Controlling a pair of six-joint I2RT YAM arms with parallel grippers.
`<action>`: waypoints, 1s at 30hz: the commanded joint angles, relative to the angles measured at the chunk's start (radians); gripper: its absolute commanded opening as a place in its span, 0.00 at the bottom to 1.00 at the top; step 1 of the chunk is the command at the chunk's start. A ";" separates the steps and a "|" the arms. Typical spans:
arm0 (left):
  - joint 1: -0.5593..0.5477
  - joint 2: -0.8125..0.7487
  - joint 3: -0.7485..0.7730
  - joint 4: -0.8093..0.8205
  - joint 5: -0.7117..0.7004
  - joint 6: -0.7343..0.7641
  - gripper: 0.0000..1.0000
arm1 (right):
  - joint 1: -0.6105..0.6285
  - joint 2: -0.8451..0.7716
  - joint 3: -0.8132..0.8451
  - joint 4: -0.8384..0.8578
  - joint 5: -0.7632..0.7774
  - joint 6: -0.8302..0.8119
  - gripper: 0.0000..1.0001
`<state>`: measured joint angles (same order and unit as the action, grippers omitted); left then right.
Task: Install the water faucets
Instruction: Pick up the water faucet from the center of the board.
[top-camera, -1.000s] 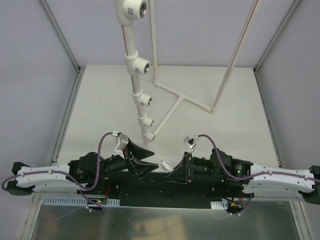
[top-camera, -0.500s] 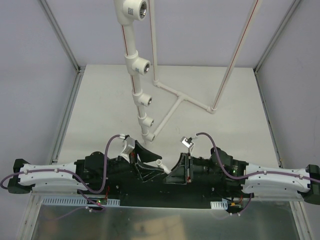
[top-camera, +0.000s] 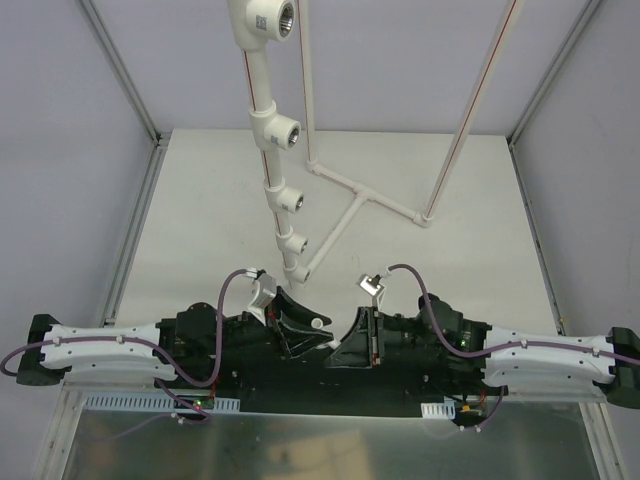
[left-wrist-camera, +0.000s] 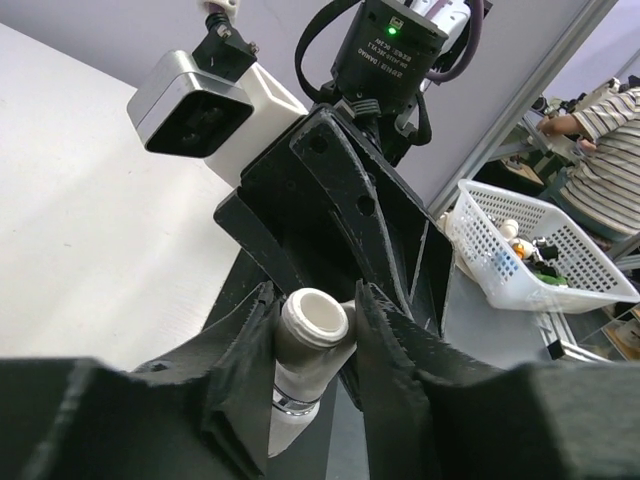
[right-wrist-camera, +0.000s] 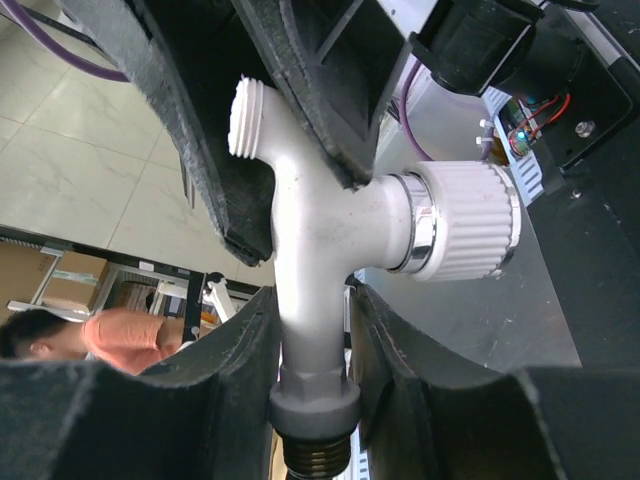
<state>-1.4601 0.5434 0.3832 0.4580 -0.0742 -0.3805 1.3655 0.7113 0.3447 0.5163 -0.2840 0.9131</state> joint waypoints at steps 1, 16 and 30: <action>-0.006 0.013 0.019 0.065 0.014 -0.003 0.20 | -0.003 -0.003 0.000 0.123 -0.017 0.033 0.02; -0.006 0.036 0.054 -0.039 -0.094 -0.126 0.00 | -0.006 -0.142 0.040 -0.231 0.189 -0.132 0.66; -0.008 0.001 0.060 -0.136 -0.199 -0.190 0.00 | -0.006 -0.125 0.125 -0.464 0.278 -0.220 0.64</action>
<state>-1.4601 0.5564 0.3889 0.3325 -0.2173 -0.5369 1.3628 0.5583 0.4103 0.0933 -0.0383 0.7261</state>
